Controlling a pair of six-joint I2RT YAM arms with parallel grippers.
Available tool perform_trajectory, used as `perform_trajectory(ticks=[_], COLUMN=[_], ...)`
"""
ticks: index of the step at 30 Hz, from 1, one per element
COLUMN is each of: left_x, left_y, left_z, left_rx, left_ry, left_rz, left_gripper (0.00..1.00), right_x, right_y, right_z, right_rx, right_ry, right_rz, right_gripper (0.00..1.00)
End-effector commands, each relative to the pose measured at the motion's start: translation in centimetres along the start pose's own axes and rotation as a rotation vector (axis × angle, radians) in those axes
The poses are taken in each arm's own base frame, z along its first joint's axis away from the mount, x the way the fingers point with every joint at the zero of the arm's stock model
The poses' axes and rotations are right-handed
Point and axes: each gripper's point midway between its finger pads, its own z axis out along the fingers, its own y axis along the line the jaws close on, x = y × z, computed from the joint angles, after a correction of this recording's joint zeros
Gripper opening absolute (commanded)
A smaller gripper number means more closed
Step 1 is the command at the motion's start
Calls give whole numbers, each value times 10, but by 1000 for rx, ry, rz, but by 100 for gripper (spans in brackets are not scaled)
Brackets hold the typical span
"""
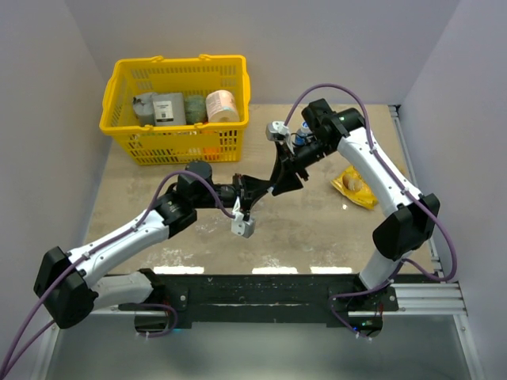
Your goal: Screw on the bottle caps
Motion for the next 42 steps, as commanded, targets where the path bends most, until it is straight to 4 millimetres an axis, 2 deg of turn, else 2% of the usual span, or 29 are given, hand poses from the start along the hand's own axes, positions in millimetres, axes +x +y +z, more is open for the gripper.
perform_trajectory(ticks=[1, 6, 7, 9, 11, 12, 13, 15, 16, 17, 18, 20, 23, 24, 26, 27, 30, 31, 32, 34, 37, 40, 42], left_x=[-4, 0, 0, 0, 2, 2, 3, 6, 8, 10, 14, 19, 30, 36, 32, 32, 36, 47, 60, 84, 108, 115, 117], left_y=[16, 14, 13, 13, 10, 9, 8, 12, 6, 12, 6, 11, 7, -15, -40, -70, -132, -154, -164, -172, -161, -157, -165], left_z=[3, 3, 3, 3, 3, 3, 2, -4, -8, -17, -25, -47, -78, -87, -95, -101, -104, -103, -108, -107, -109, -107, -109], left_rx=[-74, -84, -82, -79, -69, -67, -62, -70, -50, -76, -59, -99, -175, -124, -49, 46, 262, 320, 323, 272, 152, 105, 128], left_ry=[-13, -5, -5, -6, 1, 5, 15, 51, 76, 124, 159, 239, 394, 459, 500, 540, 617, 676, 759, 867, 949, 958, 975], left_rz=[51, 40, 42, 40, 40, 38, 35, 30, 1, -14, -62, -153, -387, -479, -602, -671, -828, -895, -917, -970, -964, -964, -968], left_gripper=[0, 2, 10, 14, 24, 34, 53, 67, 79, 82, 84, 87, 94, 95, 96, 96, 96, 95, 95, 95, 97, 97, 98], right_x=[-2, -3, -3, -3, -3, -4, -3, -2, 1, 2, 4, 7, 9, 9, 8, 7, 1, -2, -4, -13, -22, -22, -18], right_y=[18, 16, 16, 15, 14, 13, 11, 8, 6, 5, 2, -2, -9, -11, -17, -20, -32, -36, -38, -41, -42, -39, -39], right_z=[0, 1, 1, 1, 1, 1, 1, 1, -1, -1, -5, -6, -14, -15, -21, -24, -36, -39, -41, -49, -58, -59, -57], right_rx=[-50, -52, -50, -48, -48, -44, -38, -23, -12, -10, 0, -3, 25, 32, 53, 67, 136, 162, 180, 242, 313, 336, 334], right_ry=[1, 0, 1, 3, 5, 4, 10, 19, 29, 30, 26, 28, 27, 23, 14, 11, 0, 1, 2, -4, -29, -45, -46], right_rz=[57, 60, 59, 62, 63, 63, 64, 65, 72, 76, 87, 104, 112, 111, 116, 117, 96, 77, 71, 15, -2, 0, 17], right_gripper=[41, 34, 31, 29, 27, 26, 25, 25, 24, 24, 24, 24, 24, 24, 24, 24, 24, 24, 24, 24, 24, 24, 23])
